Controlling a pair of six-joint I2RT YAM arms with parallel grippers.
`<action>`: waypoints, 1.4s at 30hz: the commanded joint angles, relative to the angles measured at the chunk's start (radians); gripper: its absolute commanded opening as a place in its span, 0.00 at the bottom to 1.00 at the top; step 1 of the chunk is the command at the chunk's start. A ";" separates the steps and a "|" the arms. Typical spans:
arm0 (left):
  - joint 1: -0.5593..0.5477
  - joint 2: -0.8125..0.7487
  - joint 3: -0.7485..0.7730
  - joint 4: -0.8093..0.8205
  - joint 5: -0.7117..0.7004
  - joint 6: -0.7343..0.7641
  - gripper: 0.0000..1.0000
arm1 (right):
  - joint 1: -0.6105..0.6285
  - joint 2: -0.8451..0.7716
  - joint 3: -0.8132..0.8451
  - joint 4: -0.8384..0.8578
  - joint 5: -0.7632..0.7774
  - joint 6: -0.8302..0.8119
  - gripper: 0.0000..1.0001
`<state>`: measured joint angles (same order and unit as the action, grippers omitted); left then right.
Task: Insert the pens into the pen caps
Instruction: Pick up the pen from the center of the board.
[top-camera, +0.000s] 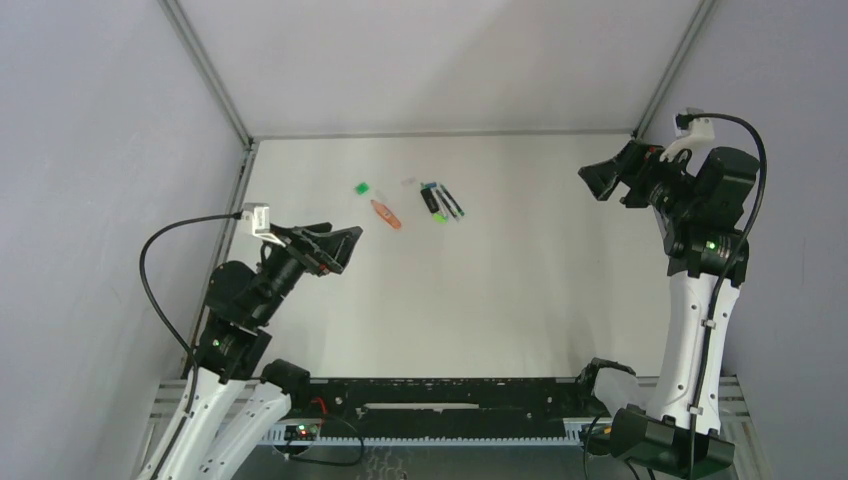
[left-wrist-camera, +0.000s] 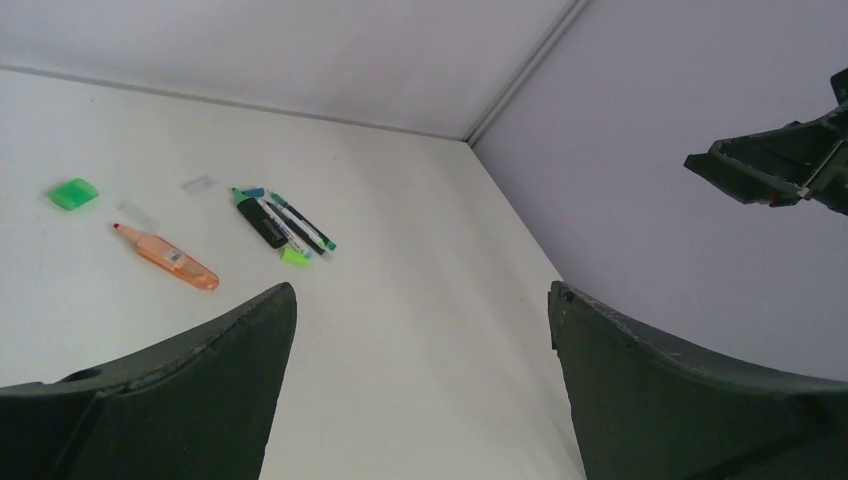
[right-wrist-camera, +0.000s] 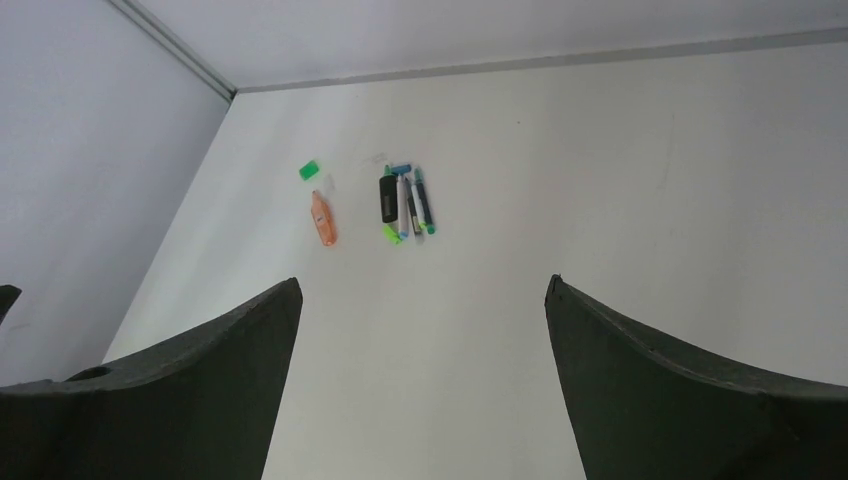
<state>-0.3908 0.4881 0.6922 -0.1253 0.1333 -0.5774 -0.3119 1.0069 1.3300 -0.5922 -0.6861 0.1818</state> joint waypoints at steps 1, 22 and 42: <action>-0.005 -0.010 -0.006 -0.011 -0.029 0.000 1.00 | -0.007 -0.011 -0.004 0.034 -0.036 0.003 1.00; 0.001 0.238 -0.076 0.108 -0.278 -0.023 0.94 | 0.434 0.222 -0.024 -0.162 -0.059 -0.564 1.00; 0.038 1.306 0.722 -0.258 -0.474 -0.290 0.55 | 0.363 0.237 -0.212 -0.016 -0.191 -0.498 0.99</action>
<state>-0.3450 1.6932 1.2190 -0.2001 -0.2504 -0.7967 0.0582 1.2541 1.1187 -0.6518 -0.8738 -0.3302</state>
